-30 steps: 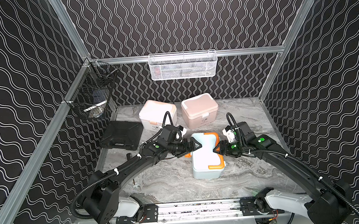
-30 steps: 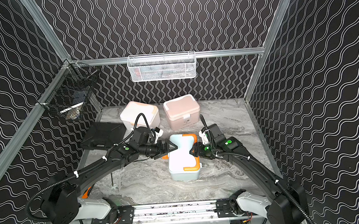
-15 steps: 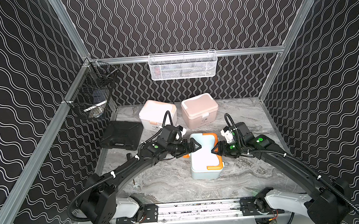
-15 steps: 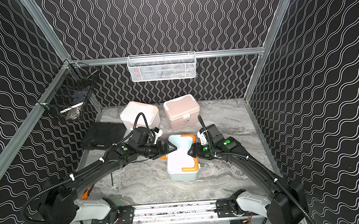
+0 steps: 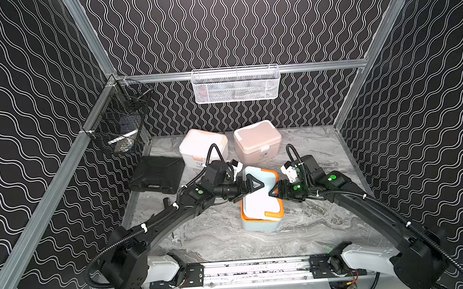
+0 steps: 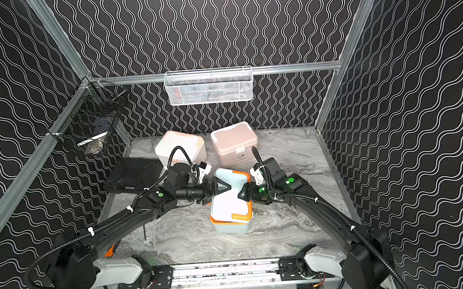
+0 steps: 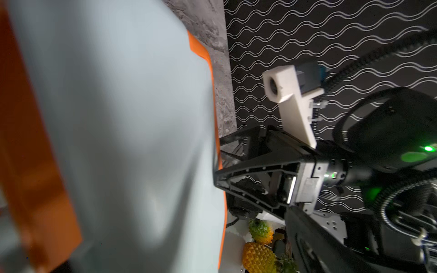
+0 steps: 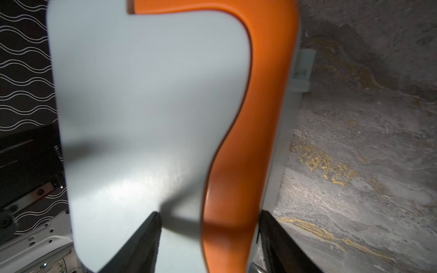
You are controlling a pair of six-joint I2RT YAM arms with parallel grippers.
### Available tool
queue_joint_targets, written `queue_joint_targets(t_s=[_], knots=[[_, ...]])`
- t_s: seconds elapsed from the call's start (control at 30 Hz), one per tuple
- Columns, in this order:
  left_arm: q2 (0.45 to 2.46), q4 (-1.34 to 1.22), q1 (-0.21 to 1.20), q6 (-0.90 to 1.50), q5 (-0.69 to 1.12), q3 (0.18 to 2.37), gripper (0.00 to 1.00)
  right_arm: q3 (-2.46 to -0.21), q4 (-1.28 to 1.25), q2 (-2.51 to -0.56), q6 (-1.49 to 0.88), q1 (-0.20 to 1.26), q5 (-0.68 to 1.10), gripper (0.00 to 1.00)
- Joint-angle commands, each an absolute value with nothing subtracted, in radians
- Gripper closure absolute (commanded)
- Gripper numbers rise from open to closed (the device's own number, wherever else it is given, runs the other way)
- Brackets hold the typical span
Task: Open first aid kits and take out gauze
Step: Open the lid of the first aid kit.
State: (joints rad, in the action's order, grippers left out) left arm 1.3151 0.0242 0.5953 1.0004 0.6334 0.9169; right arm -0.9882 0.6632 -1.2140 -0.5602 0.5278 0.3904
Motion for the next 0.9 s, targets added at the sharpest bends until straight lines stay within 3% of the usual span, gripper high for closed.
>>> queue_joint_targets(t_s=[0.0,0.17,0.3,0.87], knots=[[1.296,-0.055,0.594,1.042,0.673,0.936,0.01,-1.016,0.644,-1.215,-0.57,0.529,0.383,0.3],[1.295,-0.028,0.594,1.035,0.664,0.979,0.01,-1.04,0.681,-1.171,-0.599,0.529,0.289,0.16],[1.312,-0.014,0.595,1.034,0.667,1.017,0.01,-1.04,0.69,-1.095,-0.621,0.528,0.216,0.1],[1.526,0.014,0.756,1.025,0.587,1.3,0.01,-1.174,0.812,-0.907,-0.625,0.509,-0.038,0.1]])
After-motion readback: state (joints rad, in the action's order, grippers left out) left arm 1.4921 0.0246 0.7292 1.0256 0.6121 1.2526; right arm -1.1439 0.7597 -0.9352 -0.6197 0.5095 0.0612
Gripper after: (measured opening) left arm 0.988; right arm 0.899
